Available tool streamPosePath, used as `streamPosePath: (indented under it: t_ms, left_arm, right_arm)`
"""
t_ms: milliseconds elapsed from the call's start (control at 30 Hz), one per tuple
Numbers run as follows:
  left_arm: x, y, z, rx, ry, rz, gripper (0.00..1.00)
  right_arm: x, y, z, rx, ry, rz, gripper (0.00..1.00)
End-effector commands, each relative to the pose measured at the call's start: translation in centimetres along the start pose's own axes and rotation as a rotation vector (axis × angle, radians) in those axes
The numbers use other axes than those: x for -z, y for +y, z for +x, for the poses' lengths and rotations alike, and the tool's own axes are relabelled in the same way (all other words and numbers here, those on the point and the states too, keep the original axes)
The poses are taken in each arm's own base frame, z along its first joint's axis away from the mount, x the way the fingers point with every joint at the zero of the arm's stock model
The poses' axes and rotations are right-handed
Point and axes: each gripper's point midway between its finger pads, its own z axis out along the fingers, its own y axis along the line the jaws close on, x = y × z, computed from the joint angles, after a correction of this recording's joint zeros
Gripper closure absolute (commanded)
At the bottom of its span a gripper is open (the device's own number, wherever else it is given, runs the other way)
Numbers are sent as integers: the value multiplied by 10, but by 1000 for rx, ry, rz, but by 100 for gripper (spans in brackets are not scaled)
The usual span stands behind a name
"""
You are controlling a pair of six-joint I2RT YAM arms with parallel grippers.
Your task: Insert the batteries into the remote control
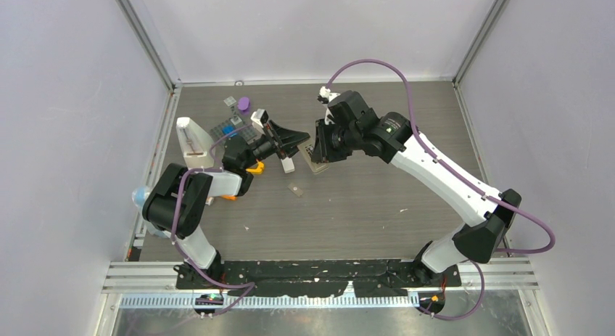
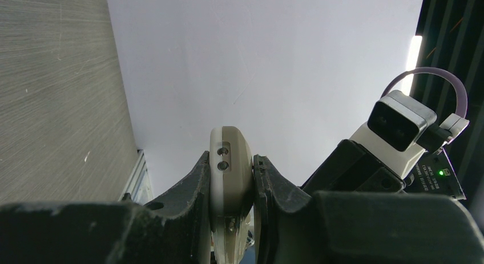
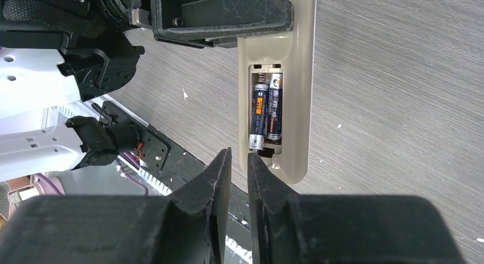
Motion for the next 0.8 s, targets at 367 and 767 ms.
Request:
streamPosePath:
  t_ms: [367, 767]
  left_arm:
    - [4, -27, 5, -56, -7, 88, 100]
    - [4, -29, 7, -62, -2, 91, 100]
  right_arm:
    - [-11, -1, 4, -11, 24, 2, 79]
    - [-17, -3, -1, -10, 15, 18, 82]
